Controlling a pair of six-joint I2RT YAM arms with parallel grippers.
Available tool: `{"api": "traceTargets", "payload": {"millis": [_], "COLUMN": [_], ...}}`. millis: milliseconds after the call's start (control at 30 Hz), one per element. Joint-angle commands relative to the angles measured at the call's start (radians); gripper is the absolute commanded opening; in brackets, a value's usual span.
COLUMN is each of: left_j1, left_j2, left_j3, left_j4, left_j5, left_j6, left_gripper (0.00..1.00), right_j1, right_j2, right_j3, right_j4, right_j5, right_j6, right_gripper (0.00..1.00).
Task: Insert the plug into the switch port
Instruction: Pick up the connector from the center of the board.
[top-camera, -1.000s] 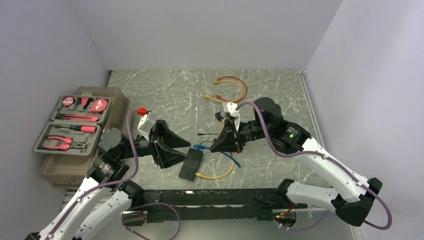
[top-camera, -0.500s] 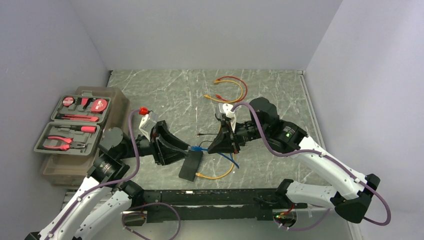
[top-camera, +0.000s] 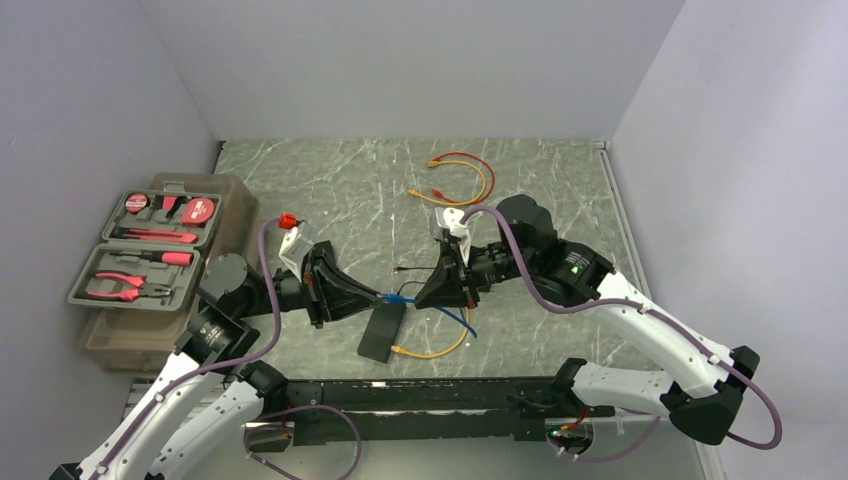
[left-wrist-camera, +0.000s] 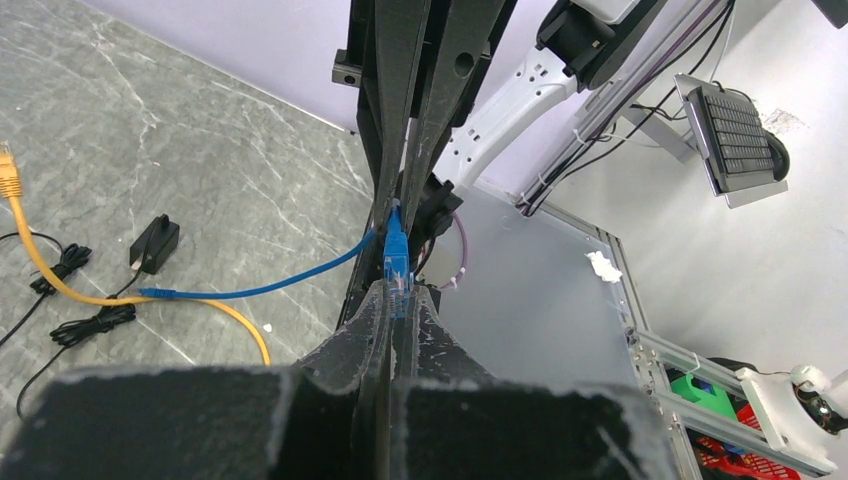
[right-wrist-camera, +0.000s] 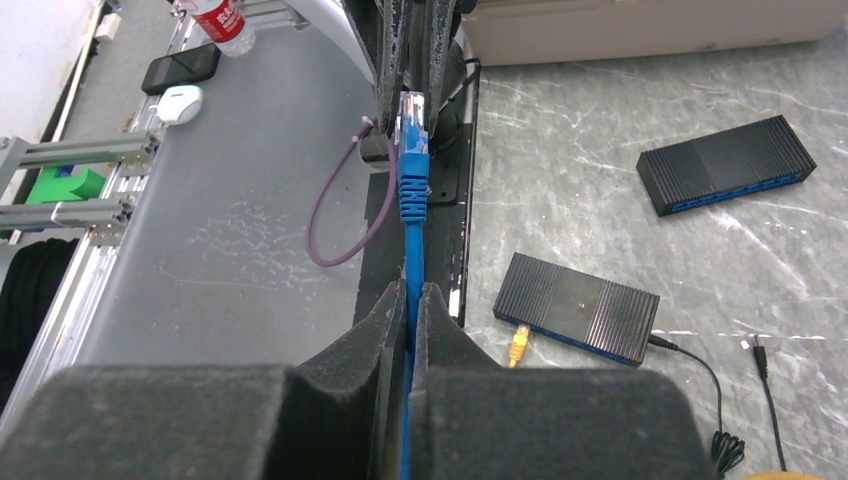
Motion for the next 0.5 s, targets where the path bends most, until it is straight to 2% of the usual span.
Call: {"api": "traceTargets", "payload": {"millis": [0, 100, 167, 367, 467], "left_j1": [0.003, 0.004, 0.003, 0.003, 0.003], "left_j2": [0.010, 0.013, 0.018, 0.032, 0.045], "left_j3": [0.003, -0.006, -0.013, -0.052, -0.071], "left_j4": [0.019, 0.020, 0.009, -0.030, -0.045], "left_j5": [0.004, -0.012, -0.027, -0.095, -0.133], "left_j6": [0.007, -0.005, -0.014, -0.067, -0.107], "left_gripper": [0.00, 0.00, 0.00, 0.00, 0.00], "right_j1": [0.011, 0.015, 0.021, 0.045, 0.079], "right_j2": [0.005, -0.020, -0.056, -0.136, -0.141], "right_j3": [0.038, 0.018, -0.005, -0.057, -0.072], "right_j4": [0.012, 0.014, 0.036, 0.077, 0.071], "right_j5": [0.024, 0.058, 0.106, 0.195, 0.273], "right_j6": [-0.031, -0.056, -0.078, -0.171, -0.228], "right_gripper": [0.12, 0.38, 0.46, 0.54, 0.55]}}
